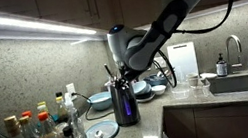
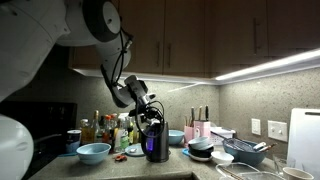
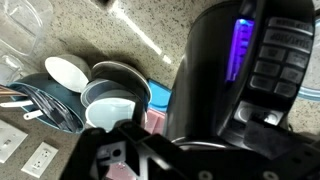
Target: Turn off the black electric kettle then open the lid
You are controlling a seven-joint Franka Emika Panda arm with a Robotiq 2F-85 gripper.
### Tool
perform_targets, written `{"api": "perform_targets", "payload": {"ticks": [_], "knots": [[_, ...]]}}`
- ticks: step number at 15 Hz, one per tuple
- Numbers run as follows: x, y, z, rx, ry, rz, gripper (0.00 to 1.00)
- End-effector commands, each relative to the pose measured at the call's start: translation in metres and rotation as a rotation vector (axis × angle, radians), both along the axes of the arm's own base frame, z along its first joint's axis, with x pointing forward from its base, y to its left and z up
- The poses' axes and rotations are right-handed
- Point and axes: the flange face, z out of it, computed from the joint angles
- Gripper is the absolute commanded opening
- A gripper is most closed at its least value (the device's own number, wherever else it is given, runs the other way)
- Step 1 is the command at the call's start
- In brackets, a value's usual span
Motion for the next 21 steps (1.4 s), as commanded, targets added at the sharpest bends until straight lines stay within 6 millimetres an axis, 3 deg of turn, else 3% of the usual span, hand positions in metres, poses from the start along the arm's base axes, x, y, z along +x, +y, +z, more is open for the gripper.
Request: {"api": "perform_targets", "payload": {"ticks": [1, 7, 21], "knots": [[0.016, -0.021, -0.029, 0.009, 0.060, -0.024, 1.00], [0.030, -0.048, -0.049, 0.014, 0.165, -0.104, 1.00], [0.053, -0.091, -0.043, 0.132, 0.344, -0.190, 1.00]]}}
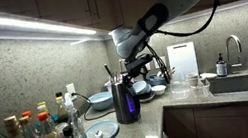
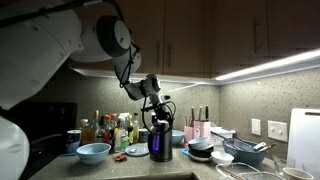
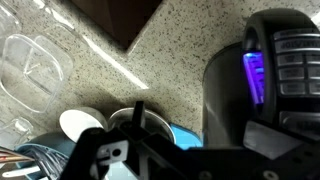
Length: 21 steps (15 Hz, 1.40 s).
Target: Turn off the black electric kettle then open the lid
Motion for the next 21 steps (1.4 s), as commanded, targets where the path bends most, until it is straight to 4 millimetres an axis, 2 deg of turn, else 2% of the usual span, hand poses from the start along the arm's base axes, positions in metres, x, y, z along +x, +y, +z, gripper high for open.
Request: {"api": "perform_targets", "payload": {"ticks": [1, 3, 4, 8, 11, 13, 17, 18, 20, 21], "knots": [[0.009, -0.021, -0.046, -0.013, 0.086, -0.031, 1.00], [0.009, -0.012, -0.033, -0.047, 0.071, -0.041, 1.00], [0.006, -0.004, -0.019, -0.069, 0.045, -0.038, 1.00], [-0.016, 0.024, 0.023, -0.132, -0.007, -0.041, 1.00], [-0.045, 0.046, 0.059, -0.110, 0.012, -0.034, 1.00], [-0.067, 0.057, 0.089, -0.060, 0.010, -0.029, 1.00], [-0.108, 0.069, 0.143, -0.029, -0.015, 0.011, 1.00], [-0.079, 0.072, 0.130, -0.048, -0.021, -0.001, 1.00], [-0.096, 0.074, 0.149, -0.040, -0.036, 0.007, 1.00], [-0.090, 0.070, 0.140, -0.006, -0.027, 0.003, 1.00]]}}
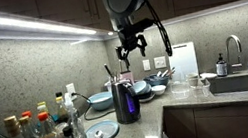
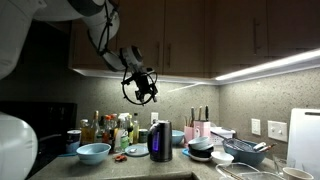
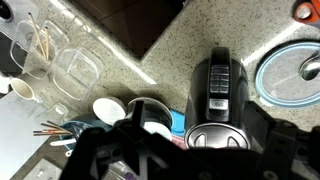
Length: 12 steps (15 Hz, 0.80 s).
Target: Turn off the black electric kettle then open the lid
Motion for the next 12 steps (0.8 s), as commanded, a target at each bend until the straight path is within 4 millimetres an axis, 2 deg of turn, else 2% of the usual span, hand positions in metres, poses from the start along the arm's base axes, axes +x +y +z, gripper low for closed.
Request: {"api": "perform_targets", "payload": {"ticks": [1, 4, 5, 6, 7, 8, 10, 12], "knots": [[0.015, -0.006, -0.018, 0.057, 0.030, 0.008, 1.00], [0.038, -0.019, -0.046, 0.156, 0.032, 0.065, 1.00], [0.046, -0.021, -0.056, 0.147, 0.032, 0.059, 1.00], [0.050, -0.022, -0.061, 0.037, -0.017, 0.013, 1.00], [0.052, -0.022, -0.063, -0.017, -0.064, -0.005, 1.00], [0.047, -0.025, -0.061, 0.046, -0.005, 0.018, 1.00], [0.054, -0.026, -0.071, 0.002, -0.035, 0.005, 1.00], [0.058, -0.023, -0.081, 0.112, 0.013, 0.005, 1.00]]}}
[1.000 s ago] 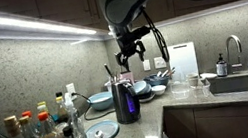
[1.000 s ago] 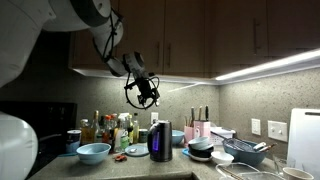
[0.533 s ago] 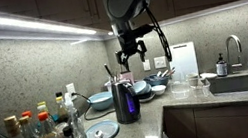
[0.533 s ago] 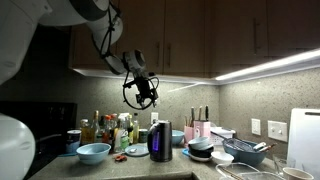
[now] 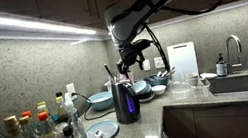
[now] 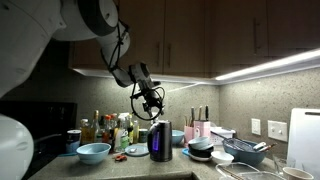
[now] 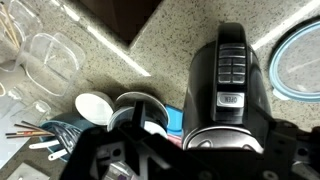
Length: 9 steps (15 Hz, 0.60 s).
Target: Turn off the black electric kettle then open the lid
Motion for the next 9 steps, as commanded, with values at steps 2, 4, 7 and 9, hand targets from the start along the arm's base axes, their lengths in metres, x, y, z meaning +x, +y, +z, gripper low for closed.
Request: {"api": "perform_targets", "payload": {"ticks": [2, 4, 7, 9], "knots": [[0.007, -0.001, -0.020, 0.168, 0.079, -0.017, 1.00], [0.012, -0.007, -0.029, 0.203, 0.083, -0.030, 1.00], [0.024, -0.016, -0.035, 0.187, 0.041, -0.050, 1.00], [0.029, -0.021, -0.037, 0.184, 0.029, -0.047, 1.00]]}}
